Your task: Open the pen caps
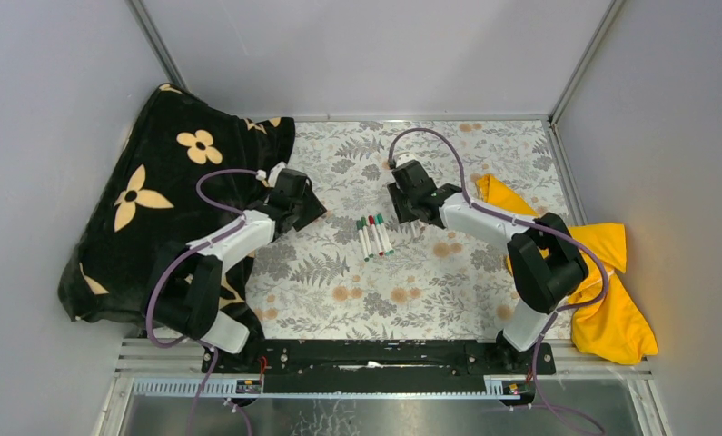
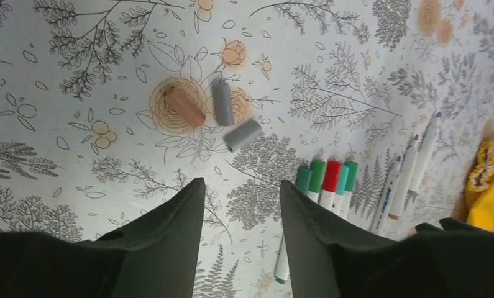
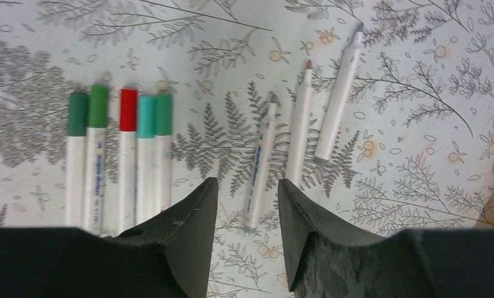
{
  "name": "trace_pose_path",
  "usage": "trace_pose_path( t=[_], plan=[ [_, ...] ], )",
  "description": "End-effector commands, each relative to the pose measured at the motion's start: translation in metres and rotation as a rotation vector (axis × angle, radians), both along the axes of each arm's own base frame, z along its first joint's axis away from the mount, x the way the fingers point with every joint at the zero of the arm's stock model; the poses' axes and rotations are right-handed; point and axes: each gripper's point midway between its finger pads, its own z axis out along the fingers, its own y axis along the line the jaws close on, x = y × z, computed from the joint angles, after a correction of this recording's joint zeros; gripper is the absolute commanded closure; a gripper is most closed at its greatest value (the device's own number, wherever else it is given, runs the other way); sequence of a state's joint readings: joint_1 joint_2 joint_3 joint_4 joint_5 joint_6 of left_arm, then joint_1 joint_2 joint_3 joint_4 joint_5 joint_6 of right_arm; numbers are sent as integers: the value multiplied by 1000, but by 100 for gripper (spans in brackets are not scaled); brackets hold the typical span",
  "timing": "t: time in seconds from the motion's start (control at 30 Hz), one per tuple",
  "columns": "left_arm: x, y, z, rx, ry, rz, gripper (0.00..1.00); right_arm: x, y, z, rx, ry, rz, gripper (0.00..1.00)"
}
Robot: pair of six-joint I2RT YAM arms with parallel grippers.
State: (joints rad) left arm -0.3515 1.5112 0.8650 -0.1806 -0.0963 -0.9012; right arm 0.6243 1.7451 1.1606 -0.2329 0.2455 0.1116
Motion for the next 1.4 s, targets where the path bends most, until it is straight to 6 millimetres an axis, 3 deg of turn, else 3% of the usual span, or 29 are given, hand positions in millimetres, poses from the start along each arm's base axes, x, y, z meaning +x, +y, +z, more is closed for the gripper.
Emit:
trace_pose_path(
  t=[0.0, 0.13, 0.33, 1.07, 1.17, 1.3, 1.37],
  plan=[
    [3, 0, 14, -27, -45, 7, 42, -8, 22, 19, 56, -36, 69, 52],
    [3, -4, 19, -45, -56, -8, 32, -20, 37, 6, 72, 19, 112, 53],
    [2, -7, 22, -52, -54, -24, 27, -29, 48, -12, 79, 67, 132, 53],
    [2, -8, 25, -60, -63, -26, 27, -42, 61, -53, 37, 177, 135, 53],
    [3, -8, 26, -62, -65, -25, 27, -44, 57, -62, 2, 205, 123, 63],
    [3, -8, 26, -61, -65, -22, 27, -48, 53, -66, -16, 223, 110, 96],
    [4, -9, 26, -66, -66, -24, 27, -48, 52, -61, -11, 214, 110, 100]
  ],
)
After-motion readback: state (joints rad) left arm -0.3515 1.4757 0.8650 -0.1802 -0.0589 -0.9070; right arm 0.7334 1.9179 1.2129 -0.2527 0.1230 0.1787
